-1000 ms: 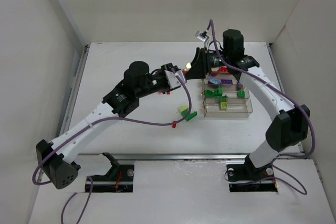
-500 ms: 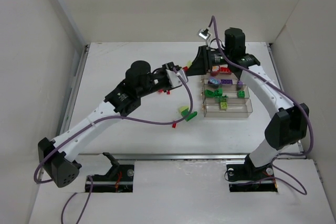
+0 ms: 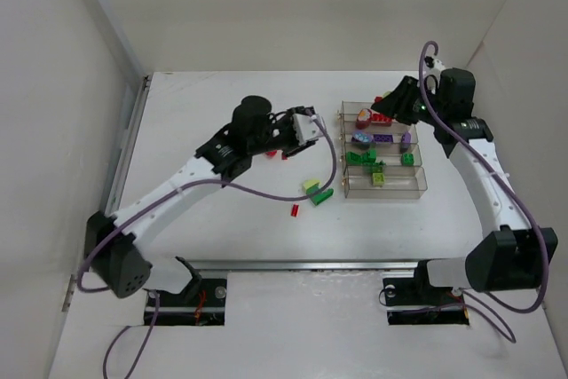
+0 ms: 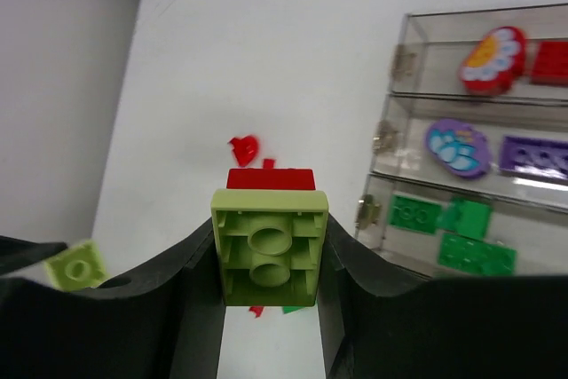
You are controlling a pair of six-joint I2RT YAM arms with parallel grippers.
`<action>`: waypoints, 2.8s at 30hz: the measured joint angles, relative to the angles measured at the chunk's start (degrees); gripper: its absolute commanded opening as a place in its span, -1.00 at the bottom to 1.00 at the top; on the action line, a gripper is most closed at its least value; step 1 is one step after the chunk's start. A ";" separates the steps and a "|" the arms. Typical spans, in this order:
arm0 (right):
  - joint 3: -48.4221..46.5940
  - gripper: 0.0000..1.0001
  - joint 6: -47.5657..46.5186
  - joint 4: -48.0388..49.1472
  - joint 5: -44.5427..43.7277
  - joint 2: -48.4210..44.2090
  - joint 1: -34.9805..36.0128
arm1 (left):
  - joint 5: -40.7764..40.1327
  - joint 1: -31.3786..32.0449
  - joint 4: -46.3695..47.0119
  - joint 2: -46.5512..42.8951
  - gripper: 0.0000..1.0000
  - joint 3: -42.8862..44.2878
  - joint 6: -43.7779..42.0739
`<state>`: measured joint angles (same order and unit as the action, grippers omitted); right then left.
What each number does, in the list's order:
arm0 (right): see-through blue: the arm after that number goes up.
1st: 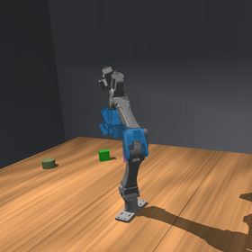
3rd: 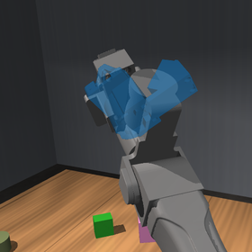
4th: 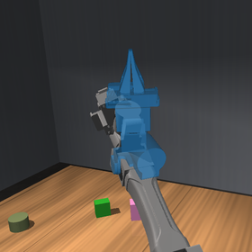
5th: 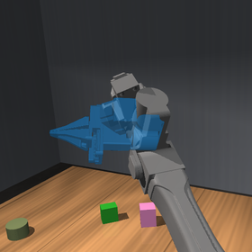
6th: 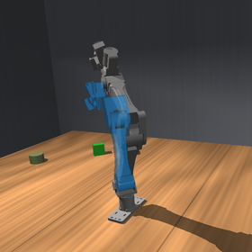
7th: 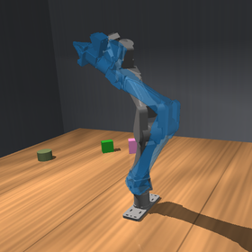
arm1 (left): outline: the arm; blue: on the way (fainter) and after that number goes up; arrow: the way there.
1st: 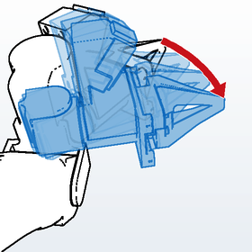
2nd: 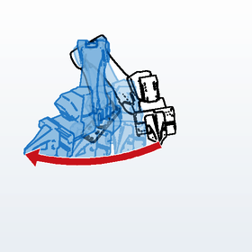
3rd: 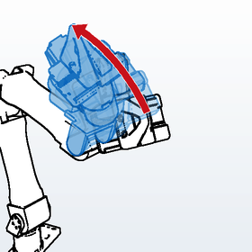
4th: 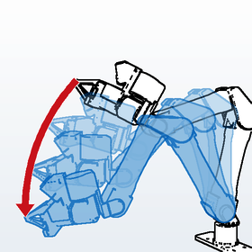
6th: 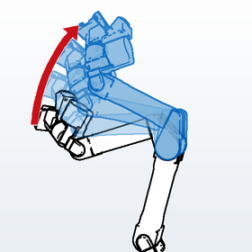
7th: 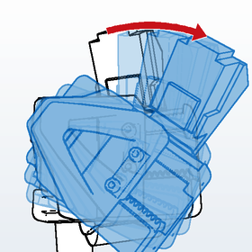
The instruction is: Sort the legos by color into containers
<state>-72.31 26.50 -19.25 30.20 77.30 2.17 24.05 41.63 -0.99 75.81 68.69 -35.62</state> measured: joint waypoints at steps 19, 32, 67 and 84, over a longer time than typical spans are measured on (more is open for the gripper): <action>7.52 -1.00 -4.46 -10.38 -26.25 -19.96 0.15 | 9.03 11.43 -4.85 47.69 -0.86 31.56 2.25; 7.61 -1.00 -8.17 -10.78 -22.36 -18.91 0.15 | -0.85 13.38 -0.90 45.53 0.36 27.74 3.89; -3.10 -1.00 -4.57 6.49 38.07 -3.10 11.54 | -12.76 11.06 16.24 1.29 0.80 -4.11 -8.44; -2.51 -1.00 -3.74 6.49 36.79 -2.73 11.78 | -12.20 11.13 16.28 -3.10 0.32 -4.24 -8.35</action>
<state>-74.83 22.76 -12.75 66.98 74.56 13.96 11.86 52.75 15.29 72.71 64.45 -43.97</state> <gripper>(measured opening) 0.435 0.667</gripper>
